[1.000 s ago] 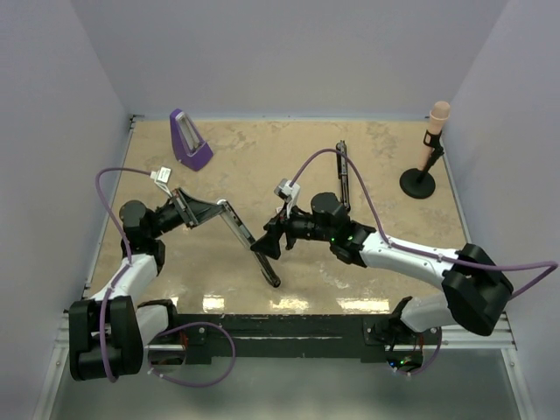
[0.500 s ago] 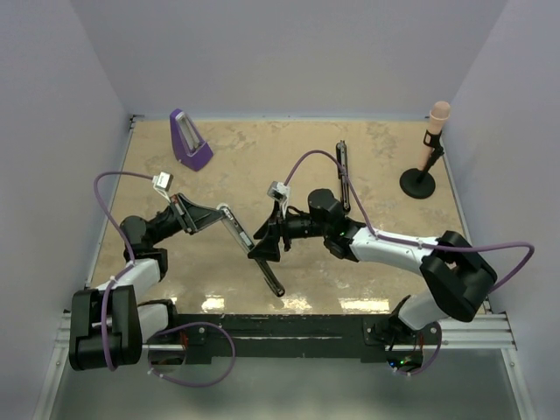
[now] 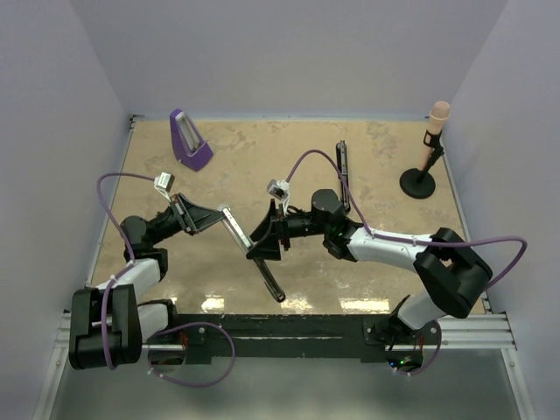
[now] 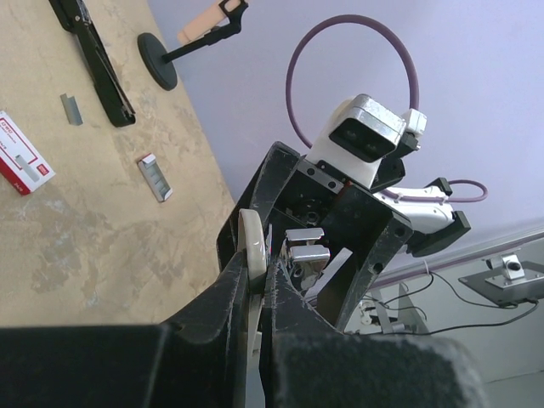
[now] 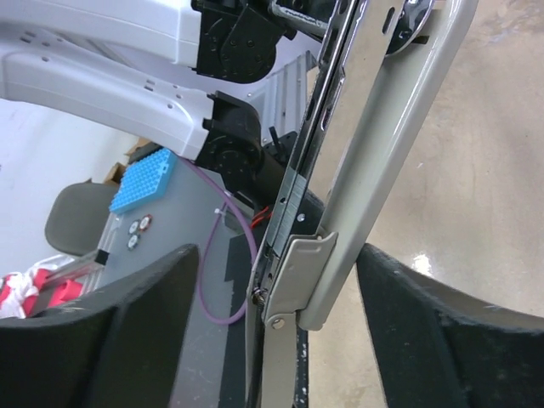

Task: Unload the staples from the stapler

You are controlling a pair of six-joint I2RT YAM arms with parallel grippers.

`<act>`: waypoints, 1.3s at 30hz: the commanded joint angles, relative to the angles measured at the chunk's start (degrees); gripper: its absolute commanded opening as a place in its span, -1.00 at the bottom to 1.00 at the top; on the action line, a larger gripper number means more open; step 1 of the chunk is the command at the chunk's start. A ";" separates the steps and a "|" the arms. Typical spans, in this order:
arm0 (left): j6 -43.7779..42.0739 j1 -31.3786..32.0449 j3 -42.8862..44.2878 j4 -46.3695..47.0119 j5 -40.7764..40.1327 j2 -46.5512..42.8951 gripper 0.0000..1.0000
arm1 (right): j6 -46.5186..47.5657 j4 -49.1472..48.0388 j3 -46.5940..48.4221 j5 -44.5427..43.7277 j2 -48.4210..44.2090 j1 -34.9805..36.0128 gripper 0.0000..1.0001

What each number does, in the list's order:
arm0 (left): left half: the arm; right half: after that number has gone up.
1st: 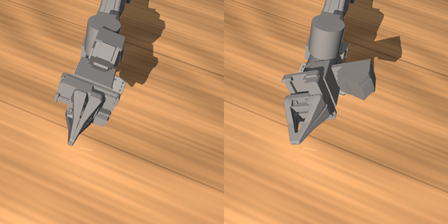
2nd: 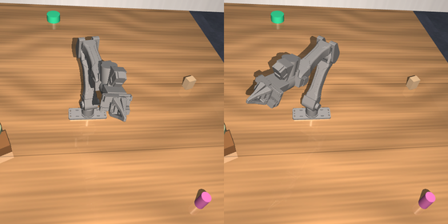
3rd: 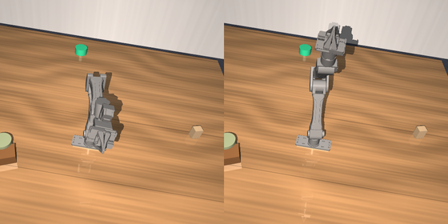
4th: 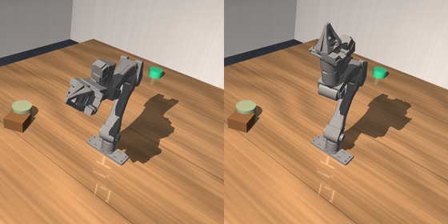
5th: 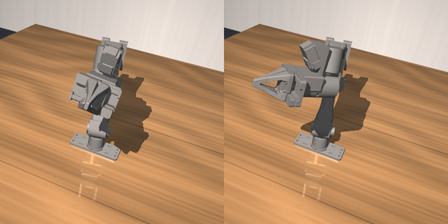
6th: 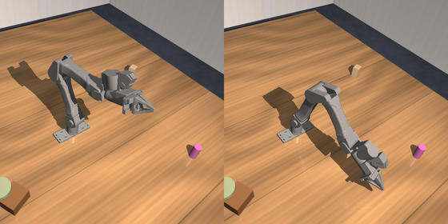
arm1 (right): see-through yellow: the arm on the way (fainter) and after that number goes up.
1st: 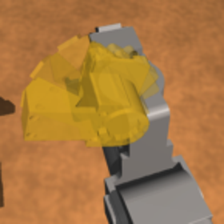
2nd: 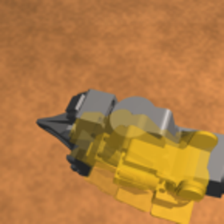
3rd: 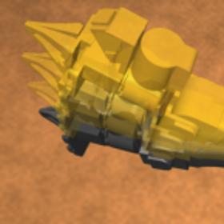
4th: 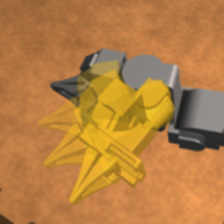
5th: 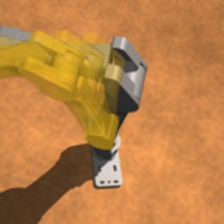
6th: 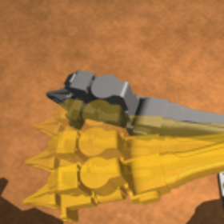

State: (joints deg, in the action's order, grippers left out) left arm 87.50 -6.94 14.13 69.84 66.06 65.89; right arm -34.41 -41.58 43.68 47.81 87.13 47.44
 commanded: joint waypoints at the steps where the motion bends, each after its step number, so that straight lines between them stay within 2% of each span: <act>1: 2.23 0.17 0.81 24.64 -1.46 -2.25 -1.00 | -3.64 -6.75 -0.70 2.55 0.75 0.02 0.69; 6: 2.58 0.17 0.81 25.86 -1.55 -3.48 -1.00 | -5.66 -8.86 -1.66 2.81 1.46 0.02 0.75; 10: 4.69 0.26 0.55 30.42 -1.90 -2.87 -1.00 | -6.63 -10.71 -1.67 3.43 2.07 0.02 0.68; 13: 6.45 0.17 0.46 33.50 -1.99 -1.82 -1.00 | -8.12 -13.86 -2.19 4.65 2.78 0.02 0.48; 14: 7.58 0.26 0.37 34.47 -2.16 -1.29 -1.00 | -9.34 -14.92 -2.63 4.92 2.95 0.02 0.32; 17: 8.73 0.17 0.37 36.85 -2.17 -0.50 -1.00 | -11.37 -18.26 -3.34 5.45 3.48 0.02 0.12; 19: 9.09 0.17 0.37 37.82 -2.25 -0.41 -1.00 | -11.81 -18.88 -3.52 5.54 3.57 0.02 0.13; 21: 9.00 0.17 0.55 37.82 -2.34 -0.76 -1.00 | -11.73 -18.97 -3.60 5.63 3.57 0.02 0.23; 23: 8.65 0.17 0.63 37.82 -2.52 -1.02 -1.00 | -12.16 -19.23 -3.69 5.71 3.48 0.02 0.22; 25: 8.47 0.17 0.55 37.74 -2.60 -1.29 -1.00 | -12.95 -21.16 -3.87 5.89 3.40 0.02 0.05; 26: 8.21 0.17 0.55 37.82 -2.69 -1.38 -1.00 | -13.83 -21.69 -3.95 6.06 3.66 0.02 -0.15; 27: 8.03 0.17 0.46 37.65 -2.61 -1.55 -1.00 | -14.10 -22.05 -4.04 6.15 3.66 0.02 -0.27; 28: 8.03 0.17 0.46 37.65 -2.61 -1.55 -1.00 | -14.45 -22.57 -4.04 6.15 3.66 0.02 -0.51; 31: 7.25 0.17 0.72 35.81 -2.43 -1.81 -1.00 | -15.94 -24.67 -4.48 6.15 3.40 0.02 -0.86; 33: 6.10 0.17 0.81 33.79 -2.25 -2.08 -0.92 | -16.39 -24.95 -4.48 5.80 2.87 0.02 -1.00; 35: 4.27 0.17 0.81 31.77 -2.25 -2.95 -0.69 | -16.04 -24.43 -4.39 5.19 2.34 -0.15 -1.00; 39: -0.39 0.17 0.55 22.74 -1.99 -5.32 -0.39 | -14.37 -20.30 -3.52 3.00 0.58 -1.12 -1.00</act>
State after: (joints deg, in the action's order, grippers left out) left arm 90.89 -6.68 14.13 72.66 65.49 62.96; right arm -51.31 -58.26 38.85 51.55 91.55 46.78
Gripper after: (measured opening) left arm 0.247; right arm 0.354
